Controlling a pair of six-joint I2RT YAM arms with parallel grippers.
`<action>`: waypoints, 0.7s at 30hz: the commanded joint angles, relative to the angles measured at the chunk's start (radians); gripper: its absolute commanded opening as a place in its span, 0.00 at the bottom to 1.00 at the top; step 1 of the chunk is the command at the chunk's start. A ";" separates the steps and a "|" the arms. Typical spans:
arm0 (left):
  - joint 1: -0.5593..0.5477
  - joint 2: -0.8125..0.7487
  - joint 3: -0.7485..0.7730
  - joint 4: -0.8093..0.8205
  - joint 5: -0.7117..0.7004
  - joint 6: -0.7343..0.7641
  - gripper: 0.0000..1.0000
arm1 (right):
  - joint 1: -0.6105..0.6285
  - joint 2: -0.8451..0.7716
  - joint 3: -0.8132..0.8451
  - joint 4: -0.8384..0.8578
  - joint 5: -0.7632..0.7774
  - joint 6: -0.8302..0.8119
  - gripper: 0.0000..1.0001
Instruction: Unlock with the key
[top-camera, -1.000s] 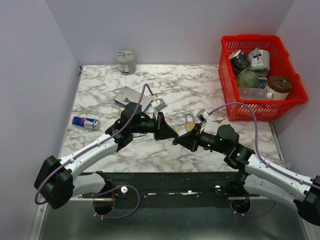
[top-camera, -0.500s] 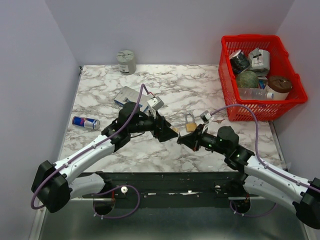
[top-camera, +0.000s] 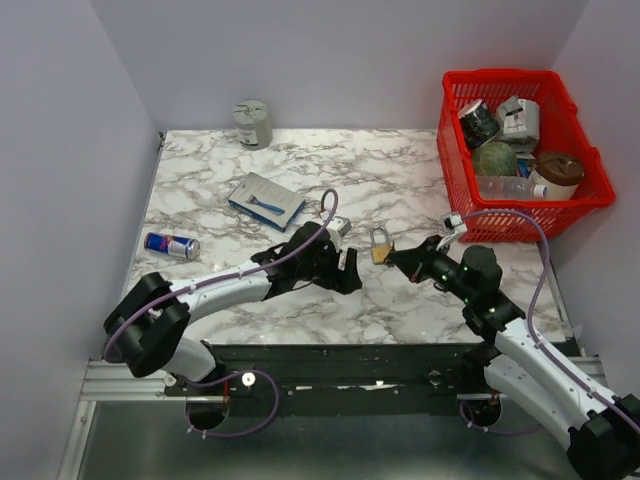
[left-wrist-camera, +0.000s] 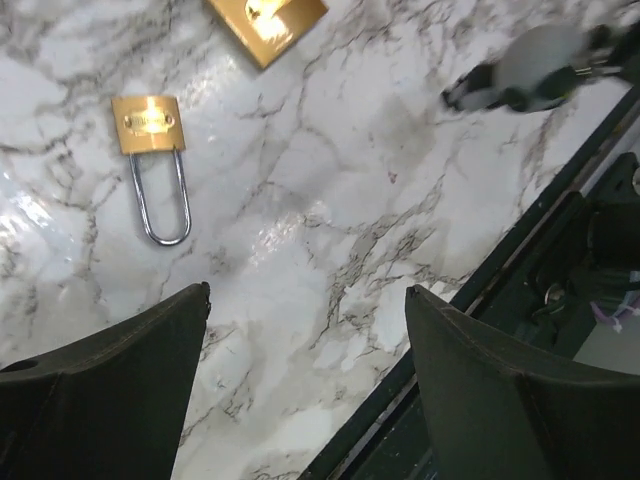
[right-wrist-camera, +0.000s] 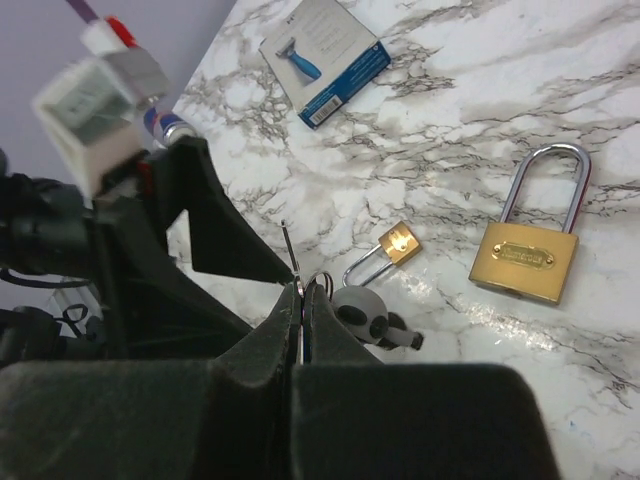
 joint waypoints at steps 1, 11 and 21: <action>-0.015 0.091 -0.017 0.113 -0.081 -0.154 0.87 | -0.009 -0.106 -0.041 -0.091 0.049 0.035 0.01; -0.025 0.301 0.046 0.225 -0.046 -0.205 0.88 | -0.015 -0.298 -0.064 -0.277 0.111 0.038 0.01; -0.025 0.367 0.132 -0.058 -0.367 -0.169 0.91 | -0.015 -0.307 -0.061 -0.289 0.098 0.055 0.01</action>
